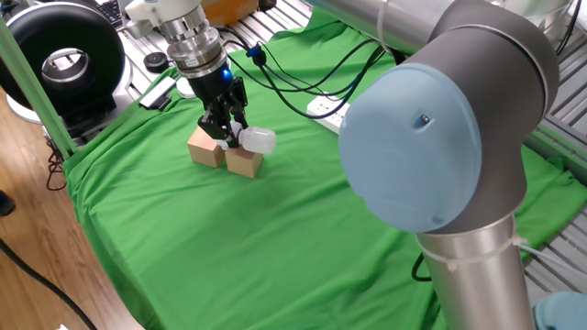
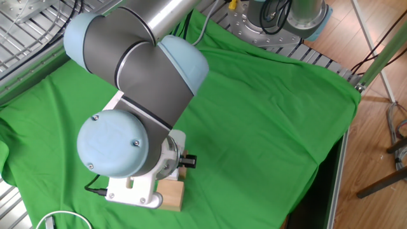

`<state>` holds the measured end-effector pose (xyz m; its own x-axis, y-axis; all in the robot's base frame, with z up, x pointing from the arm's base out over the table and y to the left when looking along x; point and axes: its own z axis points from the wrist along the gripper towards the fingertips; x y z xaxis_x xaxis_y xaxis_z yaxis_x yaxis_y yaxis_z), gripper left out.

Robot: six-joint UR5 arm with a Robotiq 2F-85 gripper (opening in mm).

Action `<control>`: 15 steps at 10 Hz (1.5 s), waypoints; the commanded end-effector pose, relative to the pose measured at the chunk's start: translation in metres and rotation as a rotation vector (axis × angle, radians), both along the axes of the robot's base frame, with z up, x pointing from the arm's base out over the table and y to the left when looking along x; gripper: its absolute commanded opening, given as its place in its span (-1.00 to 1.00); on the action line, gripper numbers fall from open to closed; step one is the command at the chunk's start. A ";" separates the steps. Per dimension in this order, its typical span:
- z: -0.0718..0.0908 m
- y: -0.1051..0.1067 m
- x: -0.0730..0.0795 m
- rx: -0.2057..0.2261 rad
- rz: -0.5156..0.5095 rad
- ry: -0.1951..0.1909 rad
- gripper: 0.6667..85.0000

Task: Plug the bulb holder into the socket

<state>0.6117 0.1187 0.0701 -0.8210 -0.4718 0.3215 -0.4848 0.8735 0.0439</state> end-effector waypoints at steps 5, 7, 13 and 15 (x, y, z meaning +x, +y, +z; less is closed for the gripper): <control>0.032 0.011 0.031 0.121 0.032 -0.122 0.11; 0.032 0.011 0.041 0.134 0.046 -0.156 0.11; 0.045 0.011 0.026 0.131 0.026 -0.199 0.00; 0.044 0.007 0.025 0.151 0.035 -0.222 0.03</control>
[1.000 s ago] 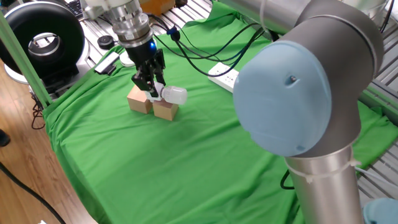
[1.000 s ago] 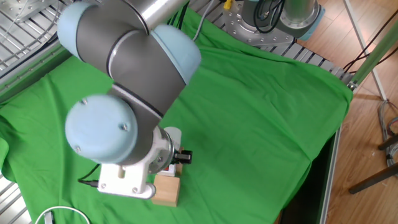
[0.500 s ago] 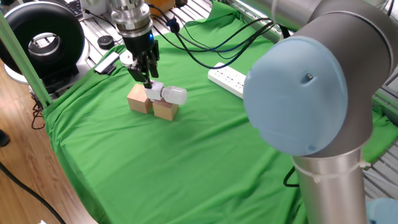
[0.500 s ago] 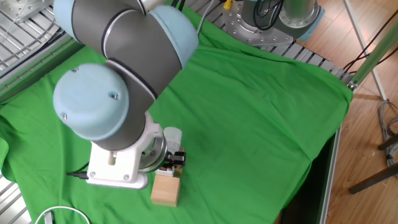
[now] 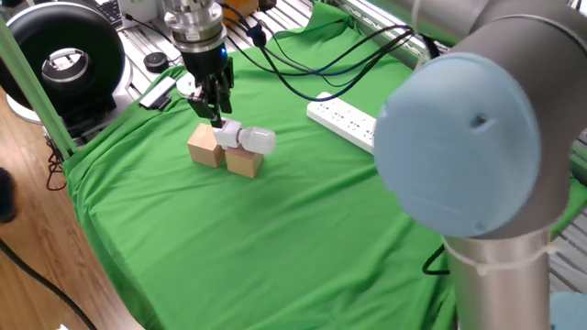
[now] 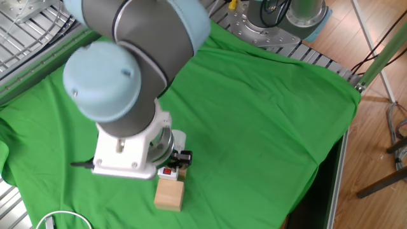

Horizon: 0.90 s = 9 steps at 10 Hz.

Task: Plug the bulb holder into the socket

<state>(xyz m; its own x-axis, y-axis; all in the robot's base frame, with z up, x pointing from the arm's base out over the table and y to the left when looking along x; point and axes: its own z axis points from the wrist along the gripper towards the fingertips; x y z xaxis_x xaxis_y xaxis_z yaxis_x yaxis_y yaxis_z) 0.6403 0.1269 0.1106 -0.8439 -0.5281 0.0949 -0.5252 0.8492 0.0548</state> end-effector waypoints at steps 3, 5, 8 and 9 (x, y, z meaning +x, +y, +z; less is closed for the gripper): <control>-0.007 -0.003 -0.002 0.026 0.001 -0.056 0.01; -0.012 -0.007 -0.008 0.025 0.006 -0.050 0.00; -0.012 -0.003 -0.014 0.032 -0.003 -0.042 0.00; -0.012 -0.001 -0.015 0.033 -0.008 -0.042 0.00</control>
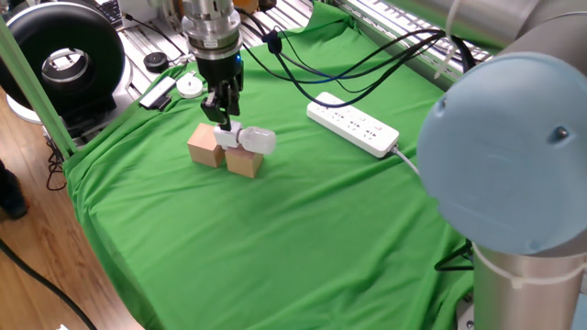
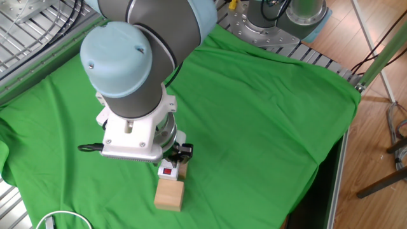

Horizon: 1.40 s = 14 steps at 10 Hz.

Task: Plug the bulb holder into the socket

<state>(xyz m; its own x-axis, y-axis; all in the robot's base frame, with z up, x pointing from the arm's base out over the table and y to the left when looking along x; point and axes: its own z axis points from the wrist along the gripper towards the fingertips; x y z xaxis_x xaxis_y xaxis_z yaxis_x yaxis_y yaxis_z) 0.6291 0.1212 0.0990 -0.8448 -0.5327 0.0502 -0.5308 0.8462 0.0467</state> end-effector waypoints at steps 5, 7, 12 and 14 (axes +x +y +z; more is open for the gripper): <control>-0.001 0.008 -0.006 0.031 -0.033 0.004 0.02; -0.003 0.004 -0.005 0.023 -0.030 -0.002 0.24; -0.008 0.005 0.002 -0.004 -0.081 -0.045 0.24; -0.012 0.009 0.000 -0.007 -0.090 -0.053 0.22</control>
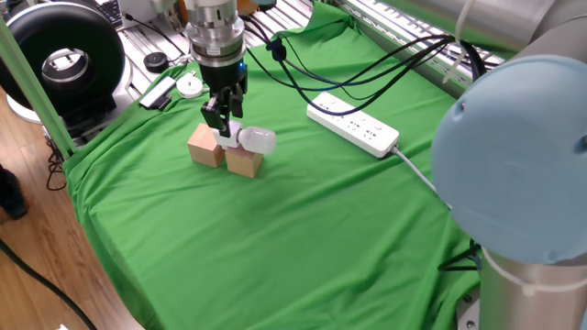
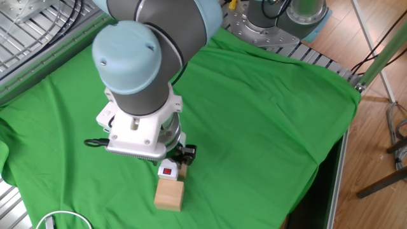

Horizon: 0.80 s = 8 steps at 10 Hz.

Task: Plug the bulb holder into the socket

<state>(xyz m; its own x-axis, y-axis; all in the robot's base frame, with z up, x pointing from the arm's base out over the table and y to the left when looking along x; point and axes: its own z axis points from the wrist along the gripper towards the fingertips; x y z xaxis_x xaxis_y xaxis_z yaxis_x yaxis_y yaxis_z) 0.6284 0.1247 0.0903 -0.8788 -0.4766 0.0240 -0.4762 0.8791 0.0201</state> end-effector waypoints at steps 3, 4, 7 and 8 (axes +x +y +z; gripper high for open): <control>-0.003 0.002 -0.001 -0.010 -0.028 -0.013 0.11; -0.004 0.001 -0.002 -0.010 -0.030 -0.011 0.09; -0.008 -0.003 -0.003 -0.015 -0.030 -0.014 0.05; -0.009 -0.002 -0.004 -0.016 -0.034 -0.013 0.00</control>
<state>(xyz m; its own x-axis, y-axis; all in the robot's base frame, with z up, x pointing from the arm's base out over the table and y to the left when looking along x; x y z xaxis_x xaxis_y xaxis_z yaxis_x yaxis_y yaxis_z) 0.6261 0.1221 0.0831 -0.8898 -0.4558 0.0231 -0.4560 0.8900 -0.0057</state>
